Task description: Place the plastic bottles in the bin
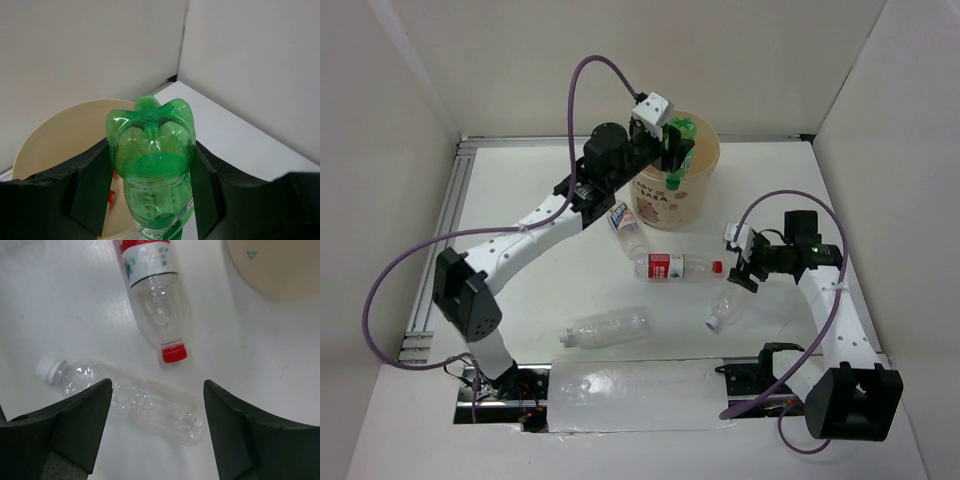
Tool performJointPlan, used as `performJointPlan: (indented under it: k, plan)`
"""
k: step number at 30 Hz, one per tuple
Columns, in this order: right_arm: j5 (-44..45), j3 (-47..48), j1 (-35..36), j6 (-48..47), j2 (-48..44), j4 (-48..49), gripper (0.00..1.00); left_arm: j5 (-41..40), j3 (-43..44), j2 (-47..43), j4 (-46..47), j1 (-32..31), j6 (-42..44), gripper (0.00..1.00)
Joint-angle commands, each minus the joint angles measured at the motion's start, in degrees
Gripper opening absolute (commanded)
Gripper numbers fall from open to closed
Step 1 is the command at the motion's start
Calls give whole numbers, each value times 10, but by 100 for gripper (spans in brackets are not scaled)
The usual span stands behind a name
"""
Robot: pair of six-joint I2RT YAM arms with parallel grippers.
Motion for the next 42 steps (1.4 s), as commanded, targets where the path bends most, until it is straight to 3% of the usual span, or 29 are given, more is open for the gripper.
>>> performJointPlan:
  k: [1, 6, 9, 13, 17, 22, 24, 25, 27, 28, 29, 35, 40, 42]
  plan:
    - [16, -24, -1, -127, -29, -77, 82, -22, 49, 33, 134, 28, -94, 43]
    - [28, -68, -6, -266, -54, -135, 84, -74, 86, 79, 133, 45, -113, 46]
    - [28, -86, -6, -291, -66, -143, 85, -82, 74, 87, 148, 65, -156, 47]
    - [33, -91, -6, -301, -60, -163, 85, -30, 33, 74, 210, 89, -257, 45]
    - [33, -98, -6, -301, -60, -157, 85, -60, 48, 76, 209, 89, -241, 45]
    - [22, -98, -6, -287, -60, -120, 86, -127, 104, 134, 141, 84, -201, 55]
    - [22, -103, -6, -287, -60, -111, 87, -127, 130, 164, 107, 84, -196, 65]
    - [16, -103, -6, -287, -60, -103, 89, -127, 137, 178, 96, 84, -189, 81]
    - [11, -103, -6, -294, -55, -96, 90, -121, 151, 183, 69, 84, -188, 94]
    - [11, -109, -6, -301, -55, -91, 90, -115, 151, 183, 69, 84, -183, 100]
    - [4, -109, -6, -323, -49, -91, 90, -115, 151, 183, 60, 84, -183, 100]
    - [25, -114, 0, -397, -7, -70, 93, -82, 112, 97, -3, 72, -90, 100]
    - [91, -141, 5, -465, 34, -25, 93, 43, -52, -84, -121, 66, 6, 100]
    - [114, -152, 20, -471, 60, 1, 93, 53, -133, -129, -197, 60, 47, 100]
